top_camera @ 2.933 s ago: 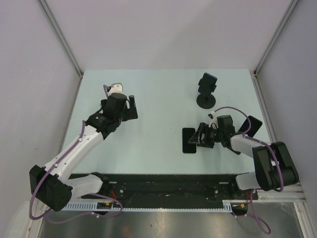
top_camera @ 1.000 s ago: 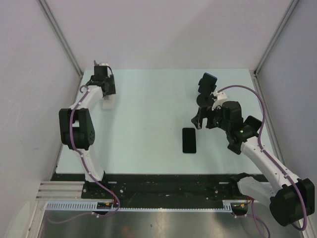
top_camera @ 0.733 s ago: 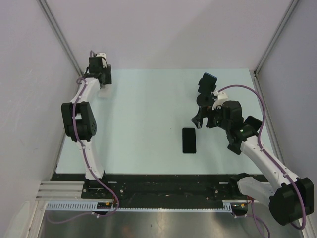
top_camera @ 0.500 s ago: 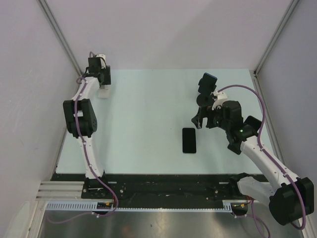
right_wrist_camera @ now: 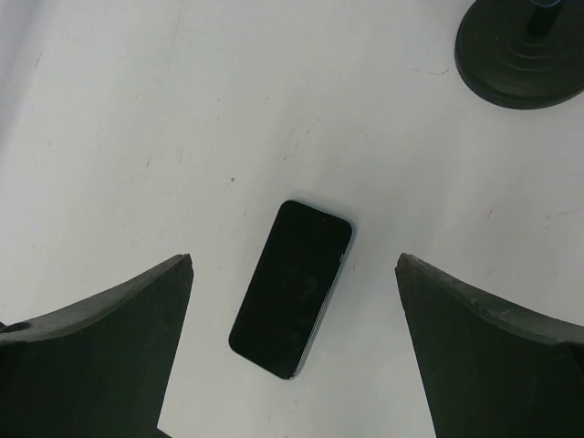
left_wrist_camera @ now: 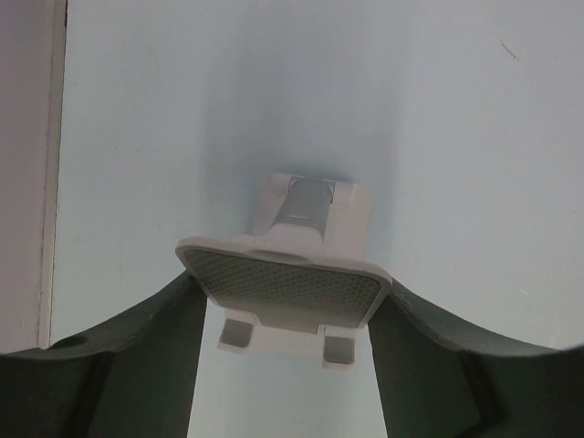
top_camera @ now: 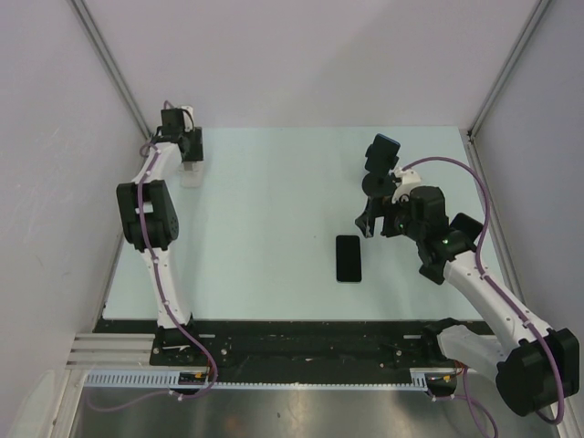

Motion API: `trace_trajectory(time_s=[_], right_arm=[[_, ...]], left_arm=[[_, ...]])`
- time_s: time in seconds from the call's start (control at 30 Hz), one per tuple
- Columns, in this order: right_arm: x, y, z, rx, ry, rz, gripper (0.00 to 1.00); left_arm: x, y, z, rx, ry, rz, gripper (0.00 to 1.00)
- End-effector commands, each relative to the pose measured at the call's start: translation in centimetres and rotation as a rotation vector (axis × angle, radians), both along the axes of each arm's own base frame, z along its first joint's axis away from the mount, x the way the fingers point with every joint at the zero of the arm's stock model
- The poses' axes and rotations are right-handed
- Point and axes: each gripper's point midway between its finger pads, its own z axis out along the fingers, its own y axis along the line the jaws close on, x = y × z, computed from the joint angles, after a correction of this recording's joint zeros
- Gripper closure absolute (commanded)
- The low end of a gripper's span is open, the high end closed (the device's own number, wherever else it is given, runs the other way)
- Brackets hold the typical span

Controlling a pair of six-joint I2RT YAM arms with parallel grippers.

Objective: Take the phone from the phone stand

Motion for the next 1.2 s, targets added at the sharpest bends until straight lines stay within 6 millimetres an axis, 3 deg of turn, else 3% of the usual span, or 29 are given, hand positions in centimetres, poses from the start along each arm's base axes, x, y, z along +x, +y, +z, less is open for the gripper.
trace_trajectory(time_s=[0.0, 0.13, 0.2, 0.3, 0.4, 0.43, 0.5, 0.53, 0.6, 0.63, 0.67, 0.73, 0.8, 0.83, 0.87, 0.9, 0.93, 1.0, 1.03, 1.1, 1.17], right_arm=[[0.2, -0.7, 1.9, -0.006, -0.054, -0.025, 0.00], [-0.2, -1.1, 2.3, -0.013, -0.065, -0.034, 0.00], [-0.4, -1.5, 2.5, -0.023, -0.073, -0.050, 0.00], [-0.6, -2.3, 3.4, -0.030, -0.099, -0.087, 0.00], [-0.7, -3.6, 4.5, -0.052, -0.115, -0.147, 0.00], [-0.7, -4.0, 4.8, -0.055, -0.118, -0.164, 0.00], [-0.8, -5.7, 5.4, -0.089, -0.127, -0.251, 0.00], [-0.6, -6.7, 6.4, -0.096, -0.146, -0.314, 0.00], [-1.0, -8.2, 6.9, -0.121, -0.143, -0.385, 0.00], [-0.9, -9.6, 7.8, -0.133, -0.156, -0.464, 0.00], [-1.3, -10.4, 7.4, -0.162, -0.128, -0.498, 0.00], [-1.6, -12.5, 8.5, -0.180, -0.125, -0.623, 0.00], [-2.4, -14.6, 8.1, -0.233, -0.083, -0.730, 0.00], [-2.6, -15.2, 8.5, -0.220, -0.081, -0.773, 0.00], [-3.1, -16.0, 8.1, -0.241, -0.056, -0.809, 0.00], [-3.4, -17.0, 8.2, -0.257, -0.058, -0.856, 0.00], [-3.7, -17.6, 8.3, -0.261, -0.057, -0.884, 0.00], [-4.2, -19.3, 7.9, -0.269, -0.033, -0.955, 0.00], [-4.3, -19.9, 7.8, -0.269, -0.025, -0.975, 0.00], [-4.3, -21.3, 7.2, -0.273, 0.011, -1.011, 0.00], [-4.1, -22.1, 6.6, -0.274, 0.041, -1.030, 0.00]], left_arm=[[1.0, 0.4, 3.0, 0.005, -0.065, -0.030, 0.29], [0.8, 0.5, 3.2, 0.003, -0.065, -0.032, 0.17], [0.6, 0.3, 4.1, -0.004, -0.079, -0.035, 0.07], [0.2, 0.0, 5.2, -0.014, -0.094, -0.039, 0.00], [-0.4, -0.2, 7.7, -0.020, -0.134, -0.039, 0.00], [-0.7, -0.4, 9.5, -0.028, -0.167, -0.043, 0.00], [-1.2, -1.1, 10.9, -0.068, -0.194, -0.031, 0.00], [-1.8, -1.8, 13.2, -0.099, -0.234, -0.047, 0.00], [-2.9, -3.0, 14.5, -0.164, -0.257, -0.032, 0.00], [-3.7, -4.3, 16.6, -0.192, -0.295, -0.060, 0.00], [-4.5, -5.1, 16.8, -0.235, -0.295, -0.050, 0.00], [-6.4, -7.3, 18.3, -0.325, -0.311, -0.074, 0.00], [-7.5, -9.7, 18.6, -0.378, -0.306, -0.112, 0.00], [-8.4, -10.5, 17.7, -0.393, -0.281, -0.115, 0.00], [-9.4, -10.9, 18.7, -0.393, -0.297, -0.125, 0.00], [-10.2, -13.4, 18.8, -0.395, -0.291, -0.176, 0.00], [-11.1, -14.1, 17.8, -0.388, -0.265, -0.182, 0.00], [-12.8, -16.5, 18.5, -0.393, -0.272, -0.231, 0.00], [-13.7, -17.3, 17.5, -0.398, -0.247, -0.241, 0.00], [-15.6, -19.6, 17.9, -0.409, -0.247, -0.292, 0.00], [-17.2, -21.0, 16.4, -0.421, -0.208, -0.317, 0.00]])
